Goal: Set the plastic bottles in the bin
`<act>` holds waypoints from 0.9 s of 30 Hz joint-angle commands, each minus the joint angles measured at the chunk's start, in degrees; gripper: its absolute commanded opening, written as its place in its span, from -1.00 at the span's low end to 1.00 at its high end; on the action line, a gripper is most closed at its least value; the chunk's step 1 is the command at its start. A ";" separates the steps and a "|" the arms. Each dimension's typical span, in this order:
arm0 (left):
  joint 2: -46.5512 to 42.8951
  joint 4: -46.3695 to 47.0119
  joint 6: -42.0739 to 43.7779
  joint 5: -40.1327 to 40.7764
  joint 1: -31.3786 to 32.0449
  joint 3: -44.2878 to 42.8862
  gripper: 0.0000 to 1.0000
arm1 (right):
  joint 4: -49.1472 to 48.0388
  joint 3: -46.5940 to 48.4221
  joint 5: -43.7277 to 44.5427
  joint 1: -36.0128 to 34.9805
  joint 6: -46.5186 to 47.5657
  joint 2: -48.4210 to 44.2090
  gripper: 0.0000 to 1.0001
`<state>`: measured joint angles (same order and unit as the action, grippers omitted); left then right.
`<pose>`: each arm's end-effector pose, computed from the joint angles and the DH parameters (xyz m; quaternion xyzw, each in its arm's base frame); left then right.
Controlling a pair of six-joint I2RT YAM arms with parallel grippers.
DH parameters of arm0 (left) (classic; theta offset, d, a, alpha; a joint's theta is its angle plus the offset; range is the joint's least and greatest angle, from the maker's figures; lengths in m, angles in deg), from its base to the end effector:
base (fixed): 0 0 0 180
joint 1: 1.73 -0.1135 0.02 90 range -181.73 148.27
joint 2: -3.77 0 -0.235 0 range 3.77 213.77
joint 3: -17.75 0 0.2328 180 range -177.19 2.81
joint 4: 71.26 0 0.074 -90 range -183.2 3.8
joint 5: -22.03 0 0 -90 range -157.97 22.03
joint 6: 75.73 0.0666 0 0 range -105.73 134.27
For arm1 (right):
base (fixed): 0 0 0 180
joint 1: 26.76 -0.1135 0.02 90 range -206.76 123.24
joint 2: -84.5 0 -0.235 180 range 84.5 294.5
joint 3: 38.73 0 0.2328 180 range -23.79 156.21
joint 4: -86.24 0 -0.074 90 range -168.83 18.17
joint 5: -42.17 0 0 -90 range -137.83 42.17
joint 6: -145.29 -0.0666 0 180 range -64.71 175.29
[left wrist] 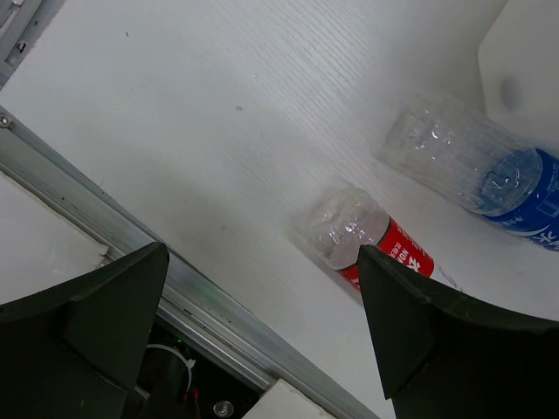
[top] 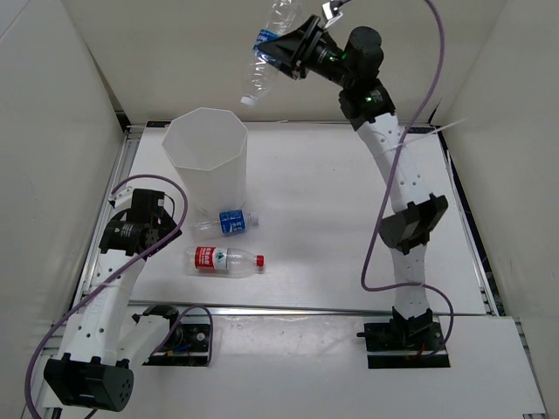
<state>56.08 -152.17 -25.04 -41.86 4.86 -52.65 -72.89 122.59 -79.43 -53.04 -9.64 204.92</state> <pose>0.1611 0.0109 0.2527 -0.3176 0.8936 0.1129 0.2964 0.3771 0.2251 0.5133 -0.0279 0.5944 0.6725 0.4400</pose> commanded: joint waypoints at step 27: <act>-2.57 -3.11 5.21 -3.08 -0.17 -1.23 1.00 | 4.60 -0.84 13.83 -15.64 35.30 8.43 -0.48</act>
<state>54.38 -155.19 -20.41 -44.70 4.86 -53.18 -68.81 120.67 -70.09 -69.81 17.79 215.87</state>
